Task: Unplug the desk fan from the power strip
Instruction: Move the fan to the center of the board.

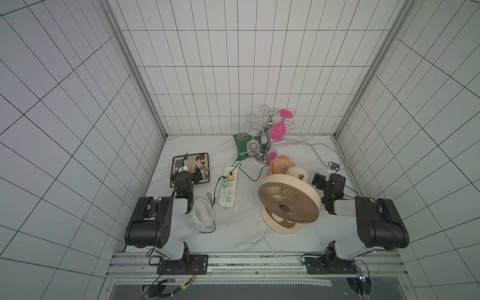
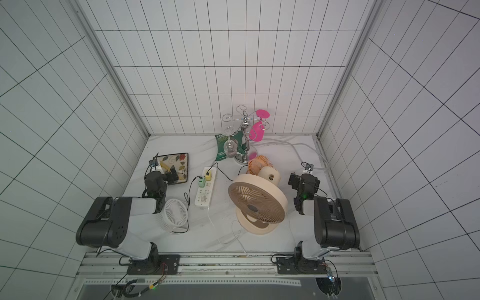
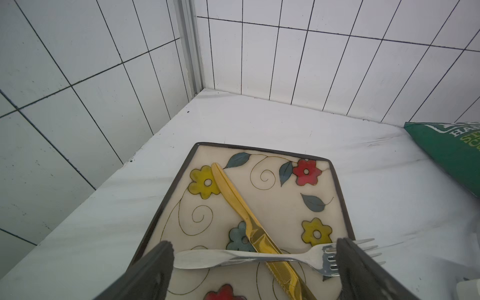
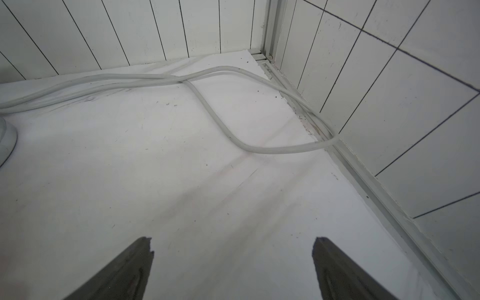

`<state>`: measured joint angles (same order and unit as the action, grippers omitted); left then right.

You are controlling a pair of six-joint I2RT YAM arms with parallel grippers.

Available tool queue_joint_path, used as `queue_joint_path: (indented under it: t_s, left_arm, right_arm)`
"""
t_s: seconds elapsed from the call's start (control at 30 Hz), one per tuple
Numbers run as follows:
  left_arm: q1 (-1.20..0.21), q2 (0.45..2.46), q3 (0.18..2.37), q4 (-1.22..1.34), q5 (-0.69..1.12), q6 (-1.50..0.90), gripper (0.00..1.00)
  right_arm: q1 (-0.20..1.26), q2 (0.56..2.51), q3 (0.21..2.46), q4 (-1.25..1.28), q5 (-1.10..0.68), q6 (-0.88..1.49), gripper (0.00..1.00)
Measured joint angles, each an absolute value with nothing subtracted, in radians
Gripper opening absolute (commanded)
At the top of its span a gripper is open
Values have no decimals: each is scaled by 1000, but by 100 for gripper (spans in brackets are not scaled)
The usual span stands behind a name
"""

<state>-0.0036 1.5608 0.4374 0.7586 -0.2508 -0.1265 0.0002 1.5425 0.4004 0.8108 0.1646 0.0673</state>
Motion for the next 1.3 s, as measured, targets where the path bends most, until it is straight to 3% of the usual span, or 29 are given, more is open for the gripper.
queue_joint_path:
  t_s: [0.83, 1.07, 1.3]
  left_arm:
    - [-4, 1512, 442, 688, -280, -139, 99]
    - [-4, 1271, 497, 507, -360, -159, 99]
    - [6, 1162, 637, 276, -506, -274, 98]
  right_arm:
    - [0, 1533, 403, 793, 162, 67, 99]
    - [0, 1256, 425, 603, 118, 62, 99]
    - [0, 895, 424, 395, 239, 180, 99]
